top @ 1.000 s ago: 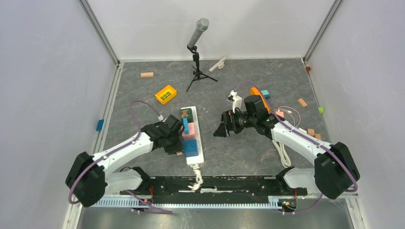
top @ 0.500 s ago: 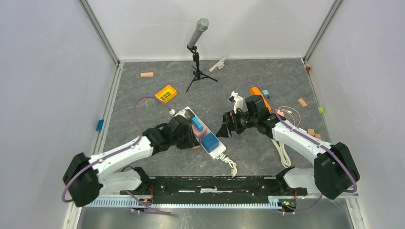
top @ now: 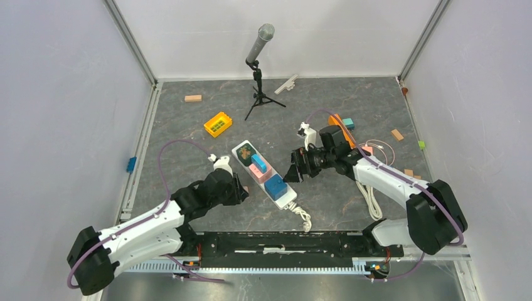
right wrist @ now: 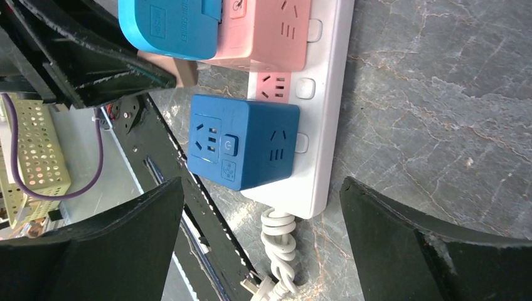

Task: Insert the plug
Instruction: Move the socket to the center of the board.

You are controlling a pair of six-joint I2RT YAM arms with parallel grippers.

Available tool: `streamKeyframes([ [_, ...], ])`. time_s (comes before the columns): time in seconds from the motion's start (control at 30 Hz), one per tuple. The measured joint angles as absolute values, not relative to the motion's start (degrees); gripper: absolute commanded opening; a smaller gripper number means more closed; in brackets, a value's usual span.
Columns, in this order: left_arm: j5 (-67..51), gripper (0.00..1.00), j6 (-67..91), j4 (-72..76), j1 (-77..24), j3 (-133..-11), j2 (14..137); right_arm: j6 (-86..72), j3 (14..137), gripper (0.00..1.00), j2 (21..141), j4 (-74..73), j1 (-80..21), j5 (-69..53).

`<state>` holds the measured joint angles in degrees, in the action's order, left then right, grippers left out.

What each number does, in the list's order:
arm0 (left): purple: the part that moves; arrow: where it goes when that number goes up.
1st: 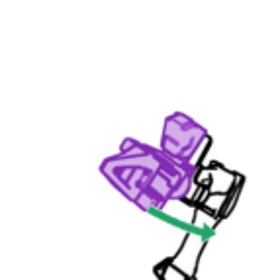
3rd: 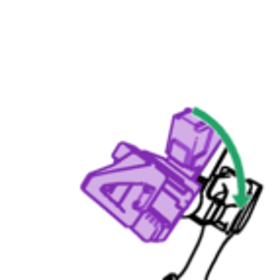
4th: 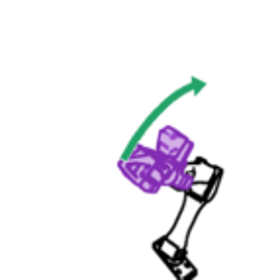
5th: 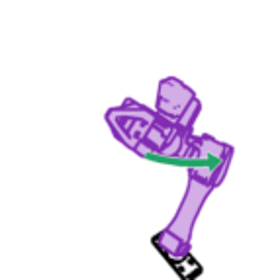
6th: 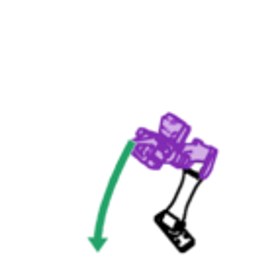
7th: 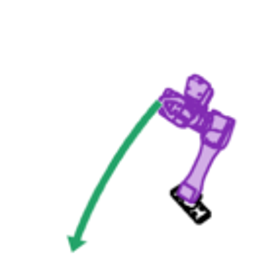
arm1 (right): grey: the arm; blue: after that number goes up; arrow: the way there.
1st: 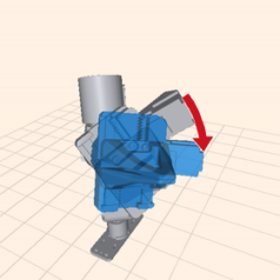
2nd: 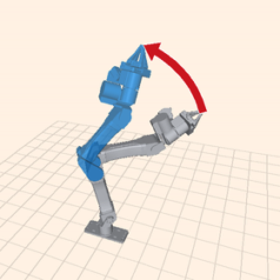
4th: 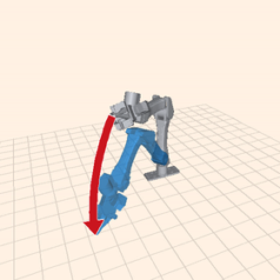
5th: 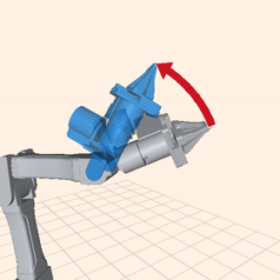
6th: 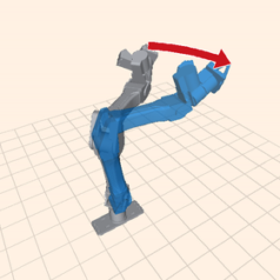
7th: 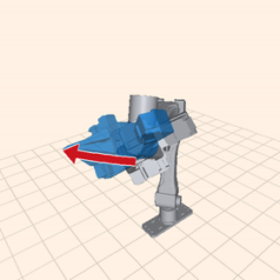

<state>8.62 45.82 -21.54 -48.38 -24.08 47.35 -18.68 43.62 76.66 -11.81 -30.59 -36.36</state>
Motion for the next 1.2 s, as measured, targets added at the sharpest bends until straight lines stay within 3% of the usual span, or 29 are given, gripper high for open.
streamKeyframes([
  [0.27,12.99,0.02,44.58,-14.39,-47.55,-27.7,58.5,-19.49,41.8,0.91,79.13,-9.32,-30.59,-39.03],
  [0.57,9.69,0.02,35.94,-4.29,-47.27,-35.51,71.85,-19.55,40.91,0.9,79.72,-8.84,-30.57,-39.09],
  [0.87,1.39,0.02,27.57,7.92,-46.3,-23.73,61.28,-18.55,43.38,0.9,79.75,-12.14,-30.57,-38.33],
  [1.2,-6.7,0.02,7.97,22.17,-46.22,-8.51,49.41,-16.51,47.2,0.89,80.88,-15.11,-30.09,-37.17],
])
